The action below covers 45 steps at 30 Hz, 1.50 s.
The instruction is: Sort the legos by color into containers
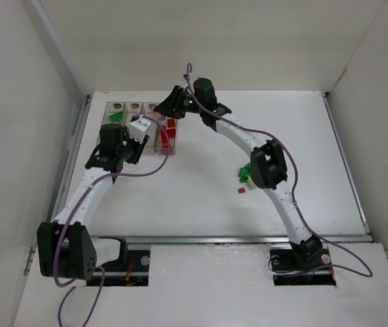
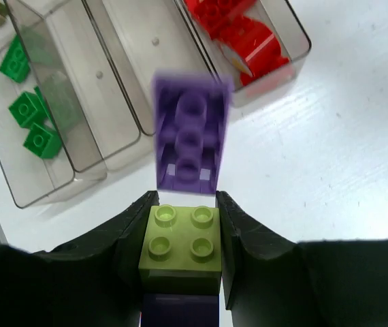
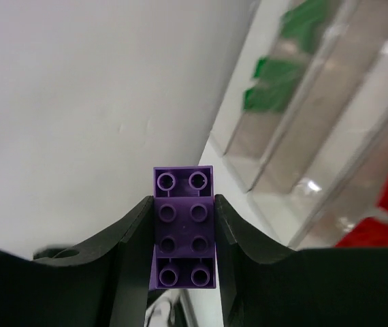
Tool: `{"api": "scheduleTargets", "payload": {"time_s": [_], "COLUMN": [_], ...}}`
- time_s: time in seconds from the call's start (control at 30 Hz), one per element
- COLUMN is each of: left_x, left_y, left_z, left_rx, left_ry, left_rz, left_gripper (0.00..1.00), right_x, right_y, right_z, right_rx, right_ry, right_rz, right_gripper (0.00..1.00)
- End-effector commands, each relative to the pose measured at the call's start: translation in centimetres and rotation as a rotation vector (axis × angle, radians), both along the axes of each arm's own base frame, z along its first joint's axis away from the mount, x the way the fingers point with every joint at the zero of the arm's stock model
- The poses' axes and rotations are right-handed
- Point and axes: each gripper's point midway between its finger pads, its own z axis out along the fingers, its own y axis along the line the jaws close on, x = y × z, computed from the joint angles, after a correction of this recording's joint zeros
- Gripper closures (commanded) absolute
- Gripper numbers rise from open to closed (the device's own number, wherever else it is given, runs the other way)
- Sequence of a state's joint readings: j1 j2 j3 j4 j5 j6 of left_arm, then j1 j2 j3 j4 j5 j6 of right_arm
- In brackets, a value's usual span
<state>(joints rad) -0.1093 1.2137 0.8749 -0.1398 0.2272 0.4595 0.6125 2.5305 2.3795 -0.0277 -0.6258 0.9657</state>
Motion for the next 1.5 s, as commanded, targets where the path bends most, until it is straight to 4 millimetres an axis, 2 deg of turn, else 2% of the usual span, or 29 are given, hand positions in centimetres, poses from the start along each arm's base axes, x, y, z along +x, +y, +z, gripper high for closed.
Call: {"api": "scheduleTargets", "payload": {"time_s": [0.0, 0.03, 0.13, 0.17, 0.23, 0.27, 0.3, 0.37, 0.5, 0.63, 0.7, 0.77, 0.83, 0.9, 0.93, 0.97, 1.0, 1.03, 1.07, 1.17, 1.2, 1.27, 1.3, 1.33, 1.37, 1.4, 1.43, 1.47], "left_x": [-0.8, -0.6, -0.6, -0.5, 0.0, 0.0, 0.2, 0.3, 0.7, 0.8, 0.8, 0.8, 0.7, 0.7, 0.6, 0.6, 0.6, 0.6, 0.6, 0.6, 0.7, 0.8, 0.8, 0.9, 0.9, 0.8, 0.7, 0.7], "left_y": [0.6, 0.9, 1.6, 1.6, 1.8, 1.8, 1.7, 1.7, 2.4, 2.7, 3.0, 3.0, 3.0, 3.1, 3.1, 3.1, 3.0, 3.0, 3.0, 3.0, 2.9, 3.1, 3.1, 3.6, 3.8, 4.1, 4.8, 5.2], "left_z": [0.4, 0.6, 0.1, 0.3, 0.7, 0.7, 0.6, 0.8, 1.6, 1.5, 1.5, 1.5, 1.9, 1.8, 2.2, 2.2, 2.2, 2.2, 2.2, 2.5, 2.9, 3.4, 3.4, 4.2, 4.2, 5.2, 5.5, 6.5], "left_rx": [0.033, 0.032, 0.022, 0.021, 0.003, 0.002, -0.005, -0.006, 0.004, 0.007, 0.007, 0.007, -0.001, -0.004, -0.005, -0.005, -0.01, -0.01, -0.01, -0.011, -0.019, -0.016, -0.027, -0.016, -0.022, -0.028, -0.037, -0.05], "left_ry": [-0.026, -0.037, -0.03, -0.041, -0.047, -0.048, -0.045, -0.054, -0.074, -0.073, -0.073, -0.073, -0.08, -0.078, -0.087, -0.087, -0.087, -0.087, -0.087, -0.096, -0.103, -0.122, -0.119, -0.142, -0.14, -0.174, -0.181, -0.212], "left_rz": [-0.004, 0.006, 0.035, 0.035, 0.056, 0.056, 0.061, 0.061, 0.087, 0.109, 0.118, 0.118, 0.123, 0.135, 0.135, 0.135, 0.128, 0.128, 0.128, 0.128, 0.132, 0.141, 0.149, 0.173, 0.198, 0.222, 0.282, 0.317], "left_gripper": [1.0, 1.0, 1.0, 1.0, 1.0, 1.0, 1.0, 1.0, 1.0, 1.0, 1.0, 1.0, 1.0, 1.0, 1.0, 1.0, 1.0, 1.0, 1.0, 1.0, 1.0, 1.0, 1.0, 1.0, 1.0, 1.0, 1.0, 1.0], "right_x": [4.4, 4.7, 5.4, 5.0, 5.0, 4.5, 4.9, 4.2, 4.5, 3.1, 3.5, 3.6, 3.8, 3.8, 3.8, 3.7, 3.7, 3.5, 3.4, 3.1, 3.1, 2.8, 2.3, 1.9, 1.2, 0.4, -0.9, -1.7], "right_y": [-2.2, -2.2, -1.9, -1.1, -0.4, 0.6, 0.6, 2.0, 2.7, 4.6, 4.4, 4.2, 4.0, 4.0, 4.0, 4.0, 4.0, 4.0, 3.9, 3.6, 3.2, 2.8, 2.2, 1.7, 1.3, 0.6, -0.8, -1.7], "right_z": [6.3, 6.6, 5.4, 4.3, 3.6, 2.1, 1.8, 0.2, -1.4, -2.4, -4.1, -4.4, -4.3, -4.3, -4.3, -3.6, -3.5, -2.9, -2.2, -1.8, 0.1, 2.2, 4.8, 5.9, 6.9, 4.3, 7.5, 5.0], "right_rx": [0.196, 0.203, 0.198, 0.192, 0.194, 0.18, 0.18, 0.167, 0.157, 0.153, 0.124, 0.11, 0.105, 0.105, 0.101, 0.108, 0.108, 0.11, 0.118, 0.098, 0.102, 0.099, 0.09, 0.078, 0.061, -0.018, -0.049, -0.135], "right_ry": [-0.071, -0.08, -0.073, -0.051, -0.052, -0.034, -0.035, -0.019, -0.01, -0.004, 0.011, 0.01, -0.002, -0.002, -0.011, -0.018, -0.018, -0.035, -0.042, -0.07, -0.119, -0.187, -0.275, -0.325, -0.371, -0.355, -0.466, -0.463], "right_rz": [-0.152, -0.165, -0.211, -0.2, -0.207, -0.194, -0.207, -0.2, -0.226, -0.202, -0.226, -0.243, -0.252, -0.252, -0.252, -0.251, -0.251, -0.239, -0.239, -0.236, -0.245, -0.242, -0.239, -0.237, -0.223, -0.2, -0.194, -0.171], "right_gripper": [1.0, 1.0, 1.0, 1.0, 1.0, 1.0, 1.0, 1.0, 1.0, 0.92, 0.87, 0.82, 0.7, 0.5, 0.32, 0.22, 0.07, 0.0, 0.0, 0.0, 0.0, 0.0, 0.0, 0.0, 0.0, 0.0, 0.0, 0.0]}}
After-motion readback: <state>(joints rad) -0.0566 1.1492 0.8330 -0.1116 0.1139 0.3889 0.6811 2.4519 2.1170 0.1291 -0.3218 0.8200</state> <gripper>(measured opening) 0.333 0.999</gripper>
